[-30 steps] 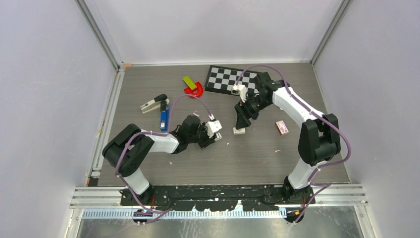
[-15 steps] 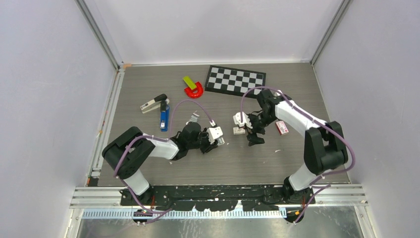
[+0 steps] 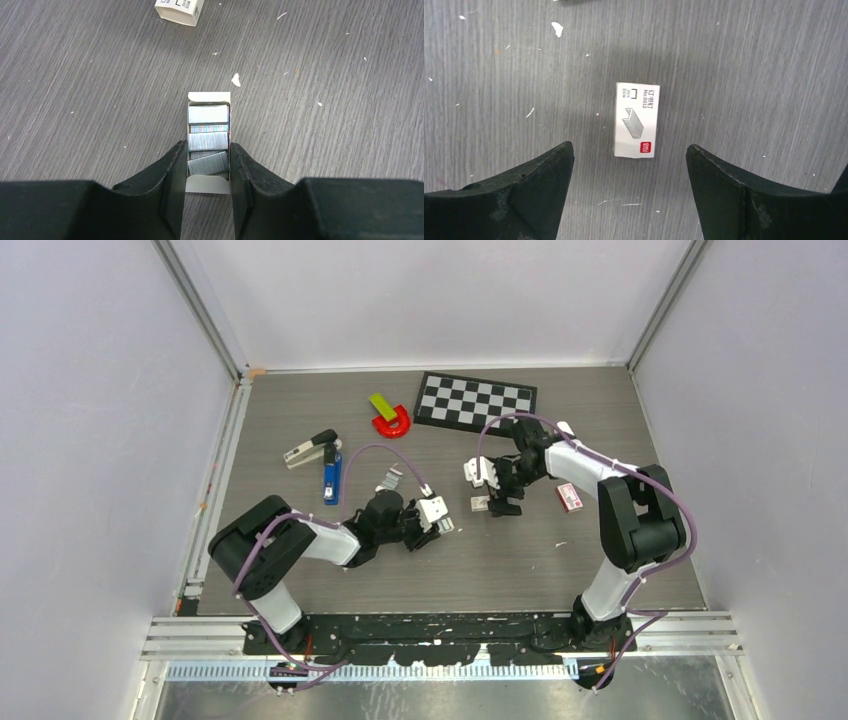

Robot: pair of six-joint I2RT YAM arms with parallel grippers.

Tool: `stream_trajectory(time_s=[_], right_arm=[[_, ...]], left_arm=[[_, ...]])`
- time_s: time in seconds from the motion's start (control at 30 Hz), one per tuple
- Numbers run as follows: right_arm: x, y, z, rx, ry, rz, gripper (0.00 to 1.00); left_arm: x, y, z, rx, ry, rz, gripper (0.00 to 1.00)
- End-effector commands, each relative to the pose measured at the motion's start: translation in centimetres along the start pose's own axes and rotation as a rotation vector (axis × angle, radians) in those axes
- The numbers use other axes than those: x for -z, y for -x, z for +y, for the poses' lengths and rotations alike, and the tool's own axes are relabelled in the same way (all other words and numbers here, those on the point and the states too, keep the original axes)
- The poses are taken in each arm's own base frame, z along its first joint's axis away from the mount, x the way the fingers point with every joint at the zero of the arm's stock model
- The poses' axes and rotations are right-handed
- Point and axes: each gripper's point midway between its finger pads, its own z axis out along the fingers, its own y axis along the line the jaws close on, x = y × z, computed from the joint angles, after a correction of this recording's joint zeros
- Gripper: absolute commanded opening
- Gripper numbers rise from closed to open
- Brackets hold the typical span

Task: Unload the staples from the stapler
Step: Close the staple box at the center of the board.

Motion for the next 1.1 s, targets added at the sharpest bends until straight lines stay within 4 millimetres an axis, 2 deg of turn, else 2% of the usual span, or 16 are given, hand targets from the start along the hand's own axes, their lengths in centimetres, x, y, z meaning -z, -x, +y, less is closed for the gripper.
stream_trajectory(time_s=[0.0, 0.17, 0.43, 1.07], right_arm=[[-0.7, 0.3, -1.0, -0.019, -0.019, -0.016, 0.84], [-1.7, 0.0, -0.1, -0.026, 0.020, -0.004, 0.79], [-2.3, -0.3, -0.3, -0.018, 0.034, 0.038, 0.72], [-2.8, -0.6, 0.5, 0.039, 0.023, 0.047, 0.49]], left_arm=[[-0.2, -0.9, -0.7, 0.012, -0.016, 0.003, 0.33], [-0.2, -0.8, -0.6, 0.006, -0.013, -0.010, 0.33], [-0.3, -0.7, -0.7, 0.004, -0.017, -0.015, 0.33], [-0.7, -0.3, -0.8, -0.017, -0.030, -0.055, 0.34]])
